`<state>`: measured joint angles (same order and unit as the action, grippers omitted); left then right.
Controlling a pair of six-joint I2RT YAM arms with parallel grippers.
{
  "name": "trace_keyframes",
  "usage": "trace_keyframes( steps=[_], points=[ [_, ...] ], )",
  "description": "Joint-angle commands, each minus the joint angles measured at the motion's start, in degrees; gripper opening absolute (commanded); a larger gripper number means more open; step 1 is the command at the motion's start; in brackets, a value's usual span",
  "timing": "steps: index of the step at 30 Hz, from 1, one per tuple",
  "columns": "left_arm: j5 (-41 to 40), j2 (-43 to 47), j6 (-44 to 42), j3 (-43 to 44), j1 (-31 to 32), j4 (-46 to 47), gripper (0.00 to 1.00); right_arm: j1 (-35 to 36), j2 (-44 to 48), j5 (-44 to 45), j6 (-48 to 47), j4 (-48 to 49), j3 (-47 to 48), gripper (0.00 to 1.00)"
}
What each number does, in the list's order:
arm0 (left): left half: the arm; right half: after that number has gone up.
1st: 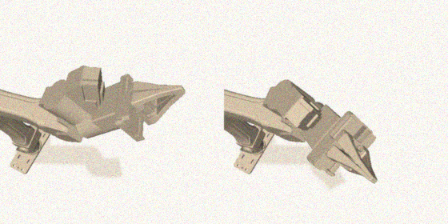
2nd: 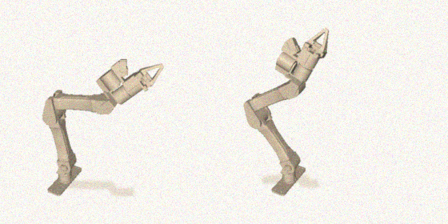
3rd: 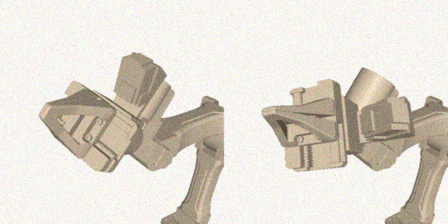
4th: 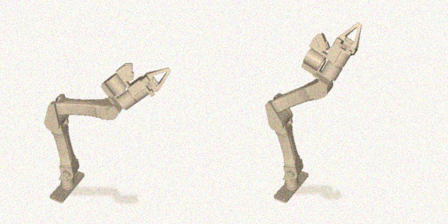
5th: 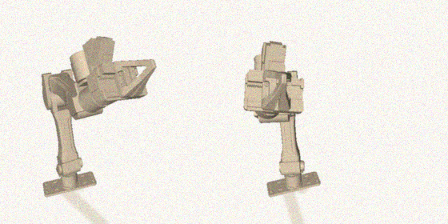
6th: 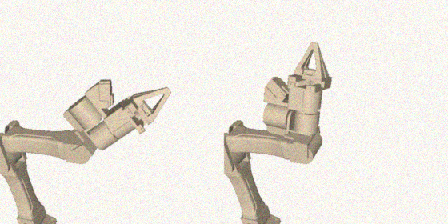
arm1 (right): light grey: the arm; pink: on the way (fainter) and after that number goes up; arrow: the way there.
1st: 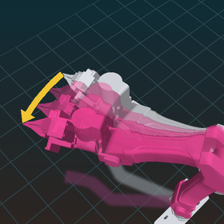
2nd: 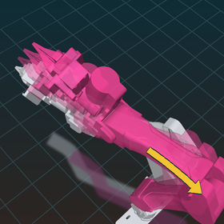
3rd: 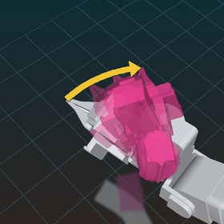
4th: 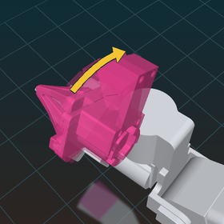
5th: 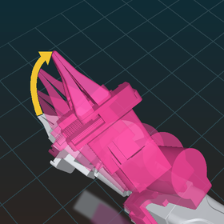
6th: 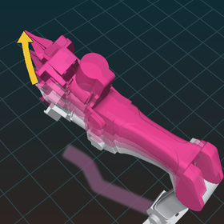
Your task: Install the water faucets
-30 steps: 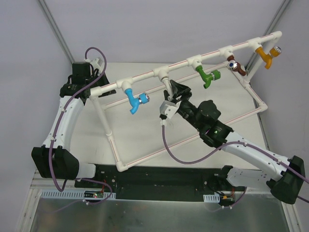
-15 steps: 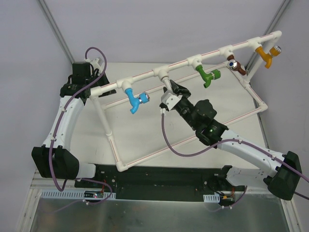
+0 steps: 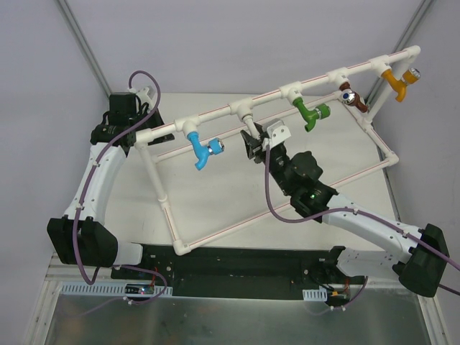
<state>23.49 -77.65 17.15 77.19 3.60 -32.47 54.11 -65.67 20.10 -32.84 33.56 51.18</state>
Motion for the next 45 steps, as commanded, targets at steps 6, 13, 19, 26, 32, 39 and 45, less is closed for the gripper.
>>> trace_keyframes(
  steps=[6, 13, 19, 26, 32, 39, 45],
  points=[
    [0.0, -3.0, 0.4, -2.2, 0.9, -0.1, 0.00, -2.5, 2.0, 14.2, 41.9, -8.2, -3.9, 0.00],
    [-0.2, -3.1, 0.3, -2.3, 0.9, -0.1, 0.00, -2.5, -0.6, 5.9, 67.3, -5.0, -5.9, 0.00],
    [-0.3, -3.0, 0.3, -2.3, 0.9, -0.1, 0.00, -2.6, -1.5, 7.0, 90.6, 1.1, -9.6, 0.00],
    [-0.4, -3.0, 0.3, -2.3, 0.9, -0.1, 0.00, -2.6, -3.0, 7.6, 114.2, 11.2, -12.3, 0.00],
    [-0.4, -3.0, 0.3, -2.3, 0.9, -0.1, 0.00, -2.7, -4.2, 13.0, 118.3, 15.4, -10.7, 0.00],
    [-0.3, -3.0, 0.3, -2.3, 0.9, -0.1, 0.00, -2.7, -4.7, 14.7, 129.1, 14.0, -9.2, 0.00],
    [-0.3, -3.0, 0.3, -2.3, 0.9, -0.1, 0.00, -2.7, -4.6, 13.8, 132.1, 14.2, -9.9, 0.00]
  ],
)
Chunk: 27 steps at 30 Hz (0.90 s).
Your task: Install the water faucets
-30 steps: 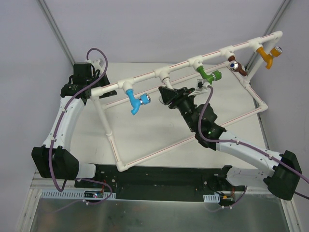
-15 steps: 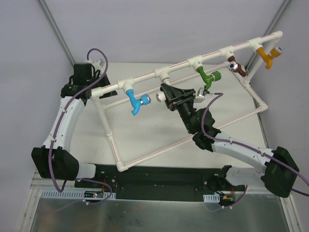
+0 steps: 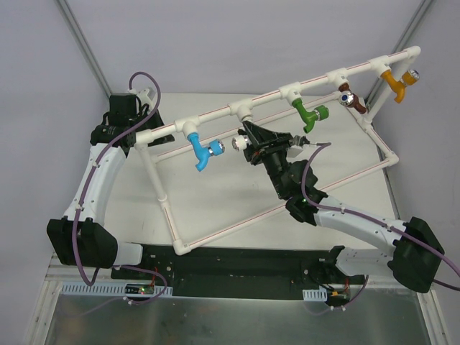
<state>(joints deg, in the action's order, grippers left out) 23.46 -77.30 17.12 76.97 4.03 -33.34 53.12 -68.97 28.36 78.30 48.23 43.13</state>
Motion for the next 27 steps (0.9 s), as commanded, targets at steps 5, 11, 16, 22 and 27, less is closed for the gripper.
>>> trace_keyframes(
  steps=[5, 11, 16, 22, 27],
  points=[
    [-0.3, -3.3, 0.3, -2.1, 0.5, 0.7, 0.00, -1.7, -0.2, 4.3, 17.7, 0.1, -2.8, 0.12],
    [-0.3, -3.4, 0.3, -2.1, 0.4, 0.7, 0.00, -1.8, 4.4, 4.6, 7.9, 0.0, -5.2, 0.40],
    [-0.1, -3.5, 0.4, -2.1, 0.5, 0.7, 0.00, -1.9, 10.6, 4.2, -2.4, -8.6, -5.8, 0.58],
    [0.0, -3.6, 0.4, -2.1, 0.4, 0.7, 0.00, -2.1, 17.7, 4.1, -12.9, -15.9, -6.4, 0.65],
    [0.0, -3.6, 0.5, -2.1, 0.4, 0.7, 0.00, -2.1, 23.9, 2.4, -24.3, -24.8, -4.8, 0.66]
  ],
)
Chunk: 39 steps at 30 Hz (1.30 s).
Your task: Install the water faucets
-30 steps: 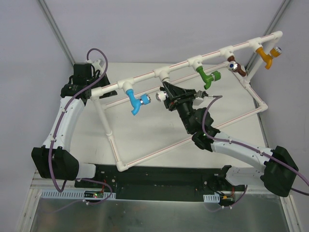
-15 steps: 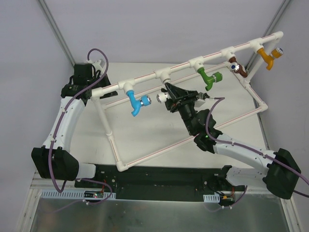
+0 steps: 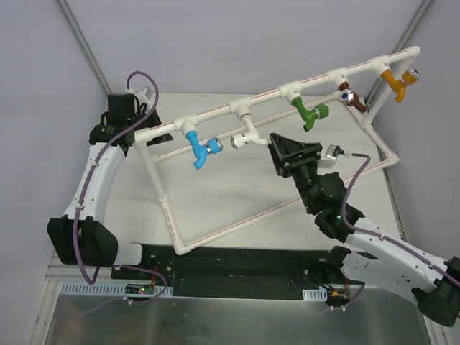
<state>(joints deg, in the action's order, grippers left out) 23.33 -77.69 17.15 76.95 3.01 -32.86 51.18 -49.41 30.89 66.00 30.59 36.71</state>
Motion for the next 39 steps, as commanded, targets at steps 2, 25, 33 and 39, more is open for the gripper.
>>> trace_keyframes(
  steps=[2, 25, 33, 39],
  points=[
    [0.2, -3.3, 0.4, -2.1, 1.5, 0.3, 0.00, -0.1, 5.4, -3.5, -23.1, -9.8, 3.9, 0.66],
    [0.7, -3.4, 0.6, -2.0, 1.5, 0.3, 0.00, 0.1, 3.4, -34.3, -153.3, -14.2, 10.4, 0.80],
    [0.2, -3.4, 0.4, -2.0, 1.5, 0.3, 0.00, 1.3, -2.3, -33.8, -157.3, -11.6, 14.4, 0.80],
    [0.5, -3.5, 0.5, -2.0, 1.5, 0.3, 0.00, 3.0, -5.6, -32.3, -158.5, -10.2, 16.4, 0.80]
  ],
)
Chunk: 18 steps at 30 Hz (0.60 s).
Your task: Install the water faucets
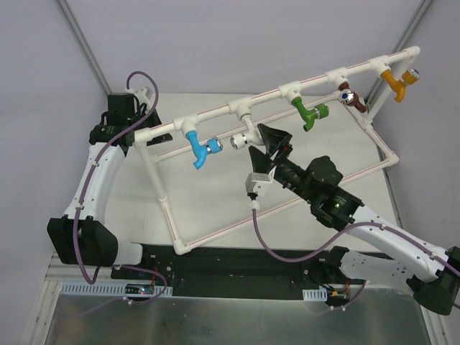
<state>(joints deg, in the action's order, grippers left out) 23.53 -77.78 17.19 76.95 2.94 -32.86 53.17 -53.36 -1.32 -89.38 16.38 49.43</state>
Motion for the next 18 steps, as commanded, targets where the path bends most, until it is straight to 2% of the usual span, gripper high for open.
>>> trace_keyframes(
  steps=[1, 5, 9, 11, 14, 18],
  points=[
    [0.2, -3.4, 0.5, -2.0, 1.5, 0.3, 0.00, 1.3, -2.6, 0.1, -3.3, 4.0, 4.0, 0.80],
    [0.0, -3.4, 0.4, -2.1, 1.5, 0.3, 0.00, 2.2, -5.9, 1.0, -4.2, 3.7, 6.0, 0.80],
    [0.1, -3.3, 0.4, -2.0, 1.6, 0.3, 0.00, 2.6, -8.6, 5.1, -5.2, 4.0, 6.8, 0.74],
    [0.1, -3.2, 0.4, -2.0, 1.5, 0.3, 0.00, 2.6, -9.6, 7.0, -5.0, 4.9, 6.4, 0.66],
    [0.2, -3.2, 0.4, -2.1, 1.5, 0.3, 0.00, 3.0, -10.3, 9.8, -3.8, 7.3, 5.2, 0.49],
    [0.3, -3.2, 0.5, -2.0, 1.6, 0.3, 0.00, 4.1, -10.9, 14.6, 2.1, 13.3, 3.9, 0.28]
  ],
)
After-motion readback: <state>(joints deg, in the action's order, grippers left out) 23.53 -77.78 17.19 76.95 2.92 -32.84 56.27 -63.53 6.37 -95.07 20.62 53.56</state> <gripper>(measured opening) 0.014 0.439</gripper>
